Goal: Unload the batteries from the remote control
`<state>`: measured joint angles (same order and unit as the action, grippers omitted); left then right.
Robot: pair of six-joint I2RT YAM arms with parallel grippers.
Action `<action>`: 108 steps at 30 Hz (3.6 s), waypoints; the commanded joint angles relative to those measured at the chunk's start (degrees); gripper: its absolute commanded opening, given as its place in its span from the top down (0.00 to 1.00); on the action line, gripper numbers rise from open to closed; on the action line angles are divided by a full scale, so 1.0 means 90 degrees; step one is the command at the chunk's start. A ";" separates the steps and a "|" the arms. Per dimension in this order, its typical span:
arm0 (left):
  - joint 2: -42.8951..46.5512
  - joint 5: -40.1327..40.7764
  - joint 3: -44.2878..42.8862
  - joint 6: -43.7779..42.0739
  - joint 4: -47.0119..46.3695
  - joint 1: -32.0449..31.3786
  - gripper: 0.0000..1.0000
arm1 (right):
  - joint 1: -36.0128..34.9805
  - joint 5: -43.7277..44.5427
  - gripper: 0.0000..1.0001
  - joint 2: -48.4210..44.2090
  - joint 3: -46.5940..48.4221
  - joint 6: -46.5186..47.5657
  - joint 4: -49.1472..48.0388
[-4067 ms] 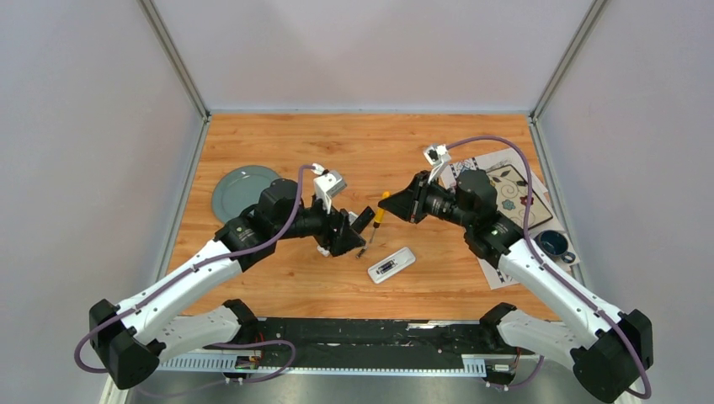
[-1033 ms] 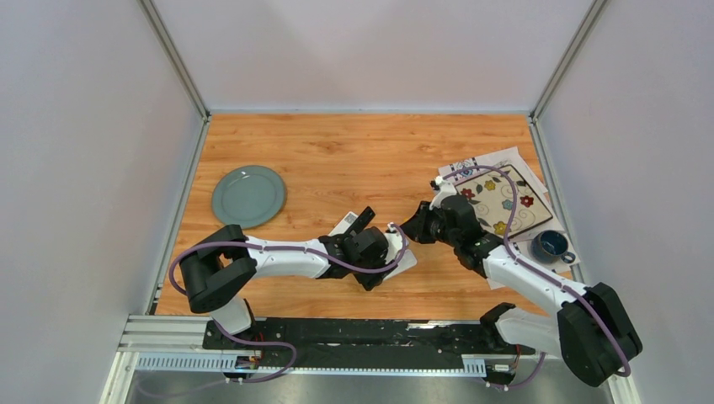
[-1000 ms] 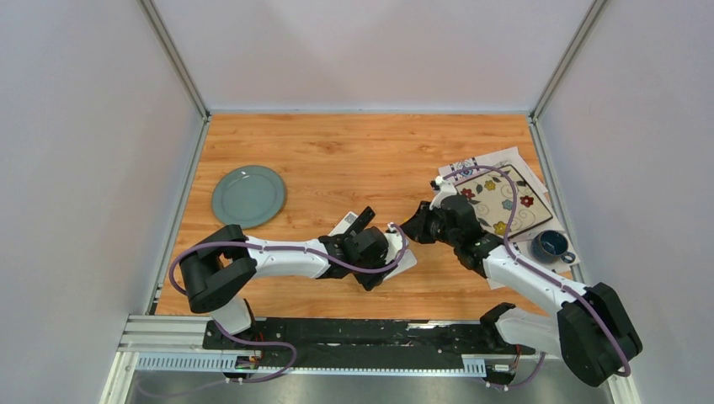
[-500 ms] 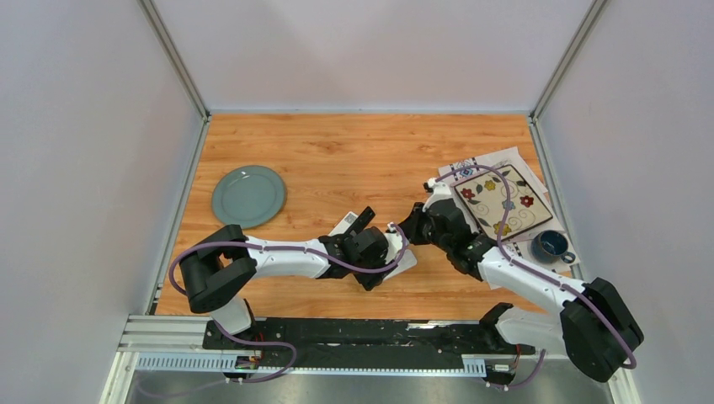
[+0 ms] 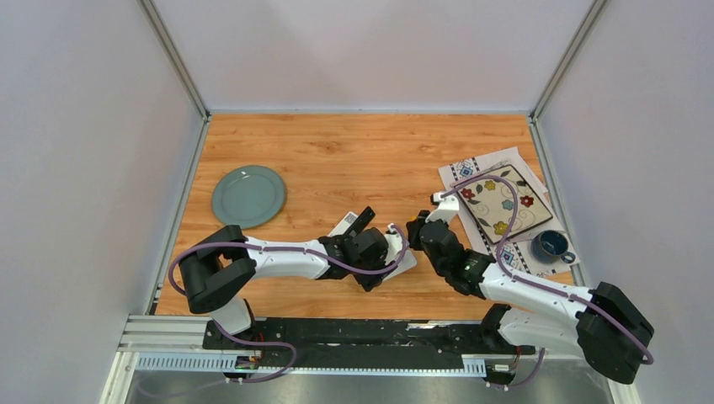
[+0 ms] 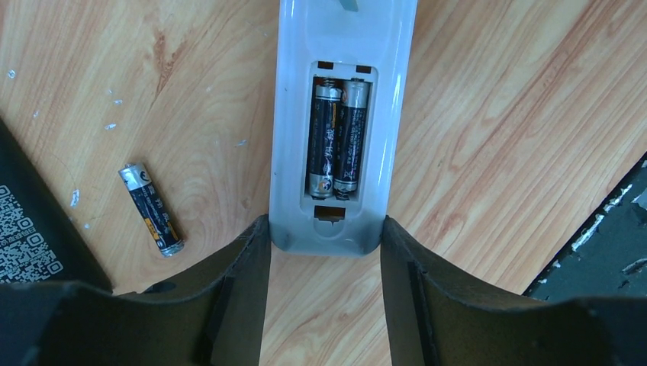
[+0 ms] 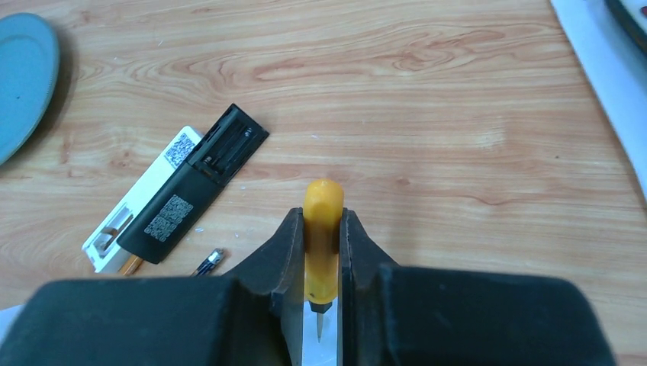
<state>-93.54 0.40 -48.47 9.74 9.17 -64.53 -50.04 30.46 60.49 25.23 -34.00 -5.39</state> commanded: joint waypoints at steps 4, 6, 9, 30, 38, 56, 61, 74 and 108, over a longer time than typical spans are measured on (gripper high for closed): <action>-0.0046 -0.0172 0.0014 0.0295 0.0046 -0.0017 1.00 | -0.0524 0.0093 1.00 -0.0323 -0.0225 0.0213 0.0179; -0.0017 -0.0162 0.0043 0.0334 0.0017 -0.0017 1.00 | -0.0514 0.0063 1.00 -0.0683 -0.0274 0.0194 0.0111; 0.0090 -0.0162 0.0131 0.0451 -0.0139 -0.0017 1.00 | -0.0504 -0.0112 1.00 -0.0968 -0.0352 0.0126 0.0042; 0.0852 -0.0064 0.0961 0.0998 -0.0989 -0.0008 1.00 | -0.0377 0.0044 1.00 -0.0539 -0.0235 -0.0100 -0.0456; 0.0842 -0.0074 0.1020 0.1076 -0.1263 -0.0008 1.00 | -0.0368 -0.0249 1.00 -0.0335 -0.0079 0.0076 -0.0876; 0.0832 -0.0074 0.0961 0.1037 -0.1185 -0.0017 1.00 | -0.0329 -0.0425 1.00 0.0025 0.0145 0.0233 -0.1120; 0.0784 -0.0094 0.0922 0.1027 -0.1165 -0.0017 1.00 | -0.0319 -0.0367 1.00 0.0524 0.0223 0.0369 -0.1228; 0.0774 -0.0064 0.0923 0.1047 -0.1126 -0.0017 1.00 | -0.0348 -0.0103 1.00 0.0379 0.0331 0.0799 -0.0964; 0.0598 -0.0142 0.0864 0.1067 -0.1146 -0.0017 1.00 | -0.0338 -0.0943 1.00 0.0114 -0.0050 0.0584 -0.0974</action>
<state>-87.53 0.08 -39.51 19.03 -0.25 -64.47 -53.08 21.45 61.04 25.10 -28.40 -12.69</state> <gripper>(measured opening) 0.569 0.150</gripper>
